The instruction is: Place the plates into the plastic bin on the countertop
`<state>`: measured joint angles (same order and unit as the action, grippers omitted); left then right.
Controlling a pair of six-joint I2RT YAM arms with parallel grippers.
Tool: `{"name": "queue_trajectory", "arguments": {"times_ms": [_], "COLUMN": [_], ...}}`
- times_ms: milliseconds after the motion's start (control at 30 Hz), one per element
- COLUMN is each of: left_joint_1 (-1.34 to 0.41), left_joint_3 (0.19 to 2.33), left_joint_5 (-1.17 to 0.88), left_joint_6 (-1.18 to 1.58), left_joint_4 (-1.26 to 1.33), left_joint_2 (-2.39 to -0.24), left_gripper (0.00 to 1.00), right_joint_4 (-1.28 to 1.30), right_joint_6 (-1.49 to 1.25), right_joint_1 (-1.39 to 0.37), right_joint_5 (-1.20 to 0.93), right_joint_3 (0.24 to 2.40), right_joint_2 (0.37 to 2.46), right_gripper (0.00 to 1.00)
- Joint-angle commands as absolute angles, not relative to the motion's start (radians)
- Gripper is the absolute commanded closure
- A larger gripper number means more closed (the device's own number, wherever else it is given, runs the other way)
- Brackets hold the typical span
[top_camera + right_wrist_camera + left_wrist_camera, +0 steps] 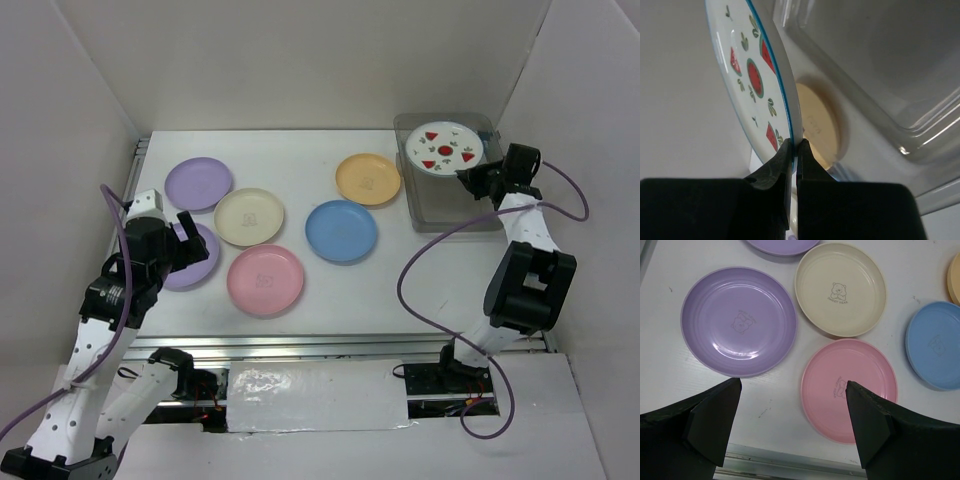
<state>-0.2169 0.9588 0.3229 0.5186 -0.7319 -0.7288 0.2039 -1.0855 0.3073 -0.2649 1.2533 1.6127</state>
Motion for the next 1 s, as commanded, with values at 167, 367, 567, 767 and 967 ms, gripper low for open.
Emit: {"name": "queue_trajectory", "arguments": {"times_ms": [167,367,567,767,967], "left_joint_1": [-0.222,-0.221,-0.221,-0.221,-0.222], "left_joint_3": [0.956,0.954,0.951,0.950,0.950], "left_joint_5": [0.295,0.290,0.281,0.279,0.273], "left_joint_6": [0.483,0.483,0.479,0.479,0.474], "left_joint_4": [-0.687,-0.687,-0.684,-0.681,-0.681], "left_joint_2": [-0.722,-0.729,-0.732,-0.732,-0.741], "left_gripper": [0.01,0.01,0.01,0.01,0.01], "right_joint_4": [-0.067,-0.129,-0.213,-0.160,-0.138], "right_joint_6": [-1.098,-1.176,-1.296,-1.333,-1.345], "right_joint_1": [0.350,0.342,0.324,0.285,0.262], "right_joint_5": [-0.357,-0.304,-0.224,-0.155,-0.141], "right_joint_3": [1.270,1.321,1.315,1.431,1.477], "right_joint_2": [1.698,1.828,1.902,1.988,2.011], "right_gripper": [1.00,1.00,1.00,1.00,0.18]}}
